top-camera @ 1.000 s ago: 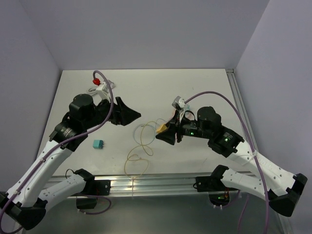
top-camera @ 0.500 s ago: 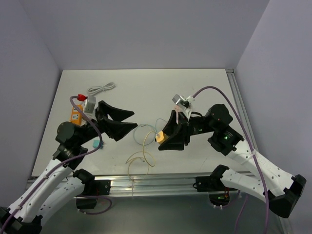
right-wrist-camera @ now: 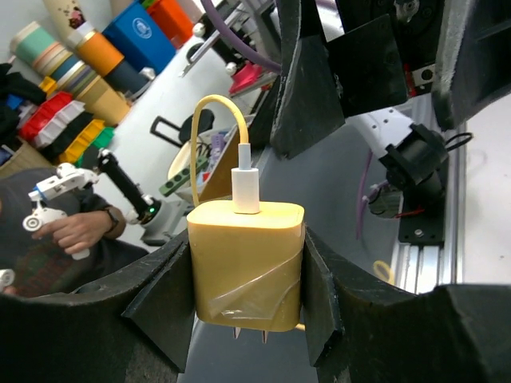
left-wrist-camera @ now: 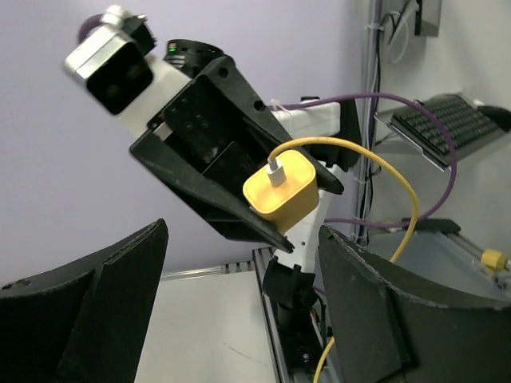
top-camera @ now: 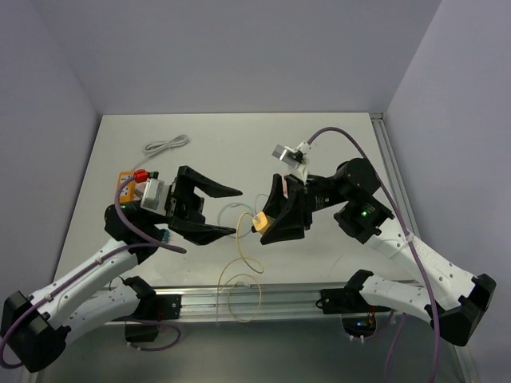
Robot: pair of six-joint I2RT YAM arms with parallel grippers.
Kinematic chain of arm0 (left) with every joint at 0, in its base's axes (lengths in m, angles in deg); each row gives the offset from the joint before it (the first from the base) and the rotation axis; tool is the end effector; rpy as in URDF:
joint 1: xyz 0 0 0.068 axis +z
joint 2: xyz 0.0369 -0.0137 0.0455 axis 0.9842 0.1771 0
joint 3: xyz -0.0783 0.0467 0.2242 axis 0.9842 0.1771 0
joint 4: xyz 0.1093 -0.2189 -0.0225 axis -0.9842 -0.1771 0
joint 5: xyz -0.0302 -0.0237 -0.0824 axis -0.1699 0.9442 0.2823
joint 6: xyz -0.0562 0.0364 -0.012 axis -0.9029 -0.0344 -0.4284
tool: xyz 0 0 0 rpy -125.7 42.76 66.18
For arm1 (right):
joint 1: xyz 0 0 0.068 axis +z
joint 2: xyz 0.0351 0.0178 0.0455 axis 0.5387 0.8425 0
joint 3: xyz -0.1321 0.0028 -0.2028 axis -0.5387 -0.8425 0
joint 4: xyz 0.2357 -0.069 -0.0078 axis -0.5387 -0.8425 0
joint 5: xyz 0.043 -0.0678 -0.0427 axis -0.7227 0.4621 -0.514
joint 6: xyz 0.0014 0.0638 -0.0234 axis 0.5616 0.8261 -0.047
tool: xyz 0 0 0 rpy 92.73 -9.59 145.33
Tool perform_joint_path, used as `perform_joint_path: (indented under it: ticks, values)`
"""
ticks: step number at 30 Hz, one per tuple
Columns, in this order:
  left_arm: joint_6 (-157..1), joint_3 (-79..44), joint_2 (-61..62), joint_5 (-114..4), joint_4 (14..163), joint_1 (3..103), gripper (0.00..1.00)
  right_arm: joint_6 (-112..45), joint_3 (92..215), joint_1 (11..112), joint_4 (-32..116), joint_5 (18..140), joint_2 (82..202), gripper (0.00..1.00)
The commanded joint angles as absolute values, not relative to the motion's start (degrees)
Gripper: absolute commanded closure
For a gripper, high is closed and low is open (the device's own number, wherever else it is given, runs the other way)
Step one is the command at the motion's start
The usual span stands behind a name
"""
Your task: Insert the plug
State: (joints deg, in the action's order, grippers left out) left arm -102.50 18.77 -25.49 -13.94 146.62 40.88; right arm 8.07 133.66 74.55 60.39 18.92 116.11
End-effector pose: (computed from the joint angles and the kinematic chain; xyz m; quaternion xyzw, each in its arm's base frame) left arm 0.1140 -0.1455 0.3752 0.3992 0.3217 -0.6337 0.5793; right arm 0.1180 0.1741 0.3982 -0.4256 0.5080 0.7081 0.2436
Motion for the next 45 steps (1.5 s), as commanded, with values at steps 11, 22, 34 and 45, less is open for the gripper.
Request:
perform_joint_path:
  ticks: [11,22,34,45]
  values:
    - [-92.6,9.4,-12.9,-5.2,151.8,32.4,0.20,6.3,136.5,74.3,56.4,13.3,115.2,1.00]
    - [-91.5,8.5,-10.4,-3.7,151.6,27.9,0.20,8.2,134.7,74.4,59.9,13.7,115.3,1.00]
    - [-85.5,11.1,-16.8,-6.3,145.6,26.5,0.26,7.9,134.7,74.3,58.6,16.5,115.9,1.00]
    - [-79.7,7.5,-15.4,-5.6,135.6,24.6,0.29,10.8,135.7,74.7,62.2,16.2,117.4,1.00]
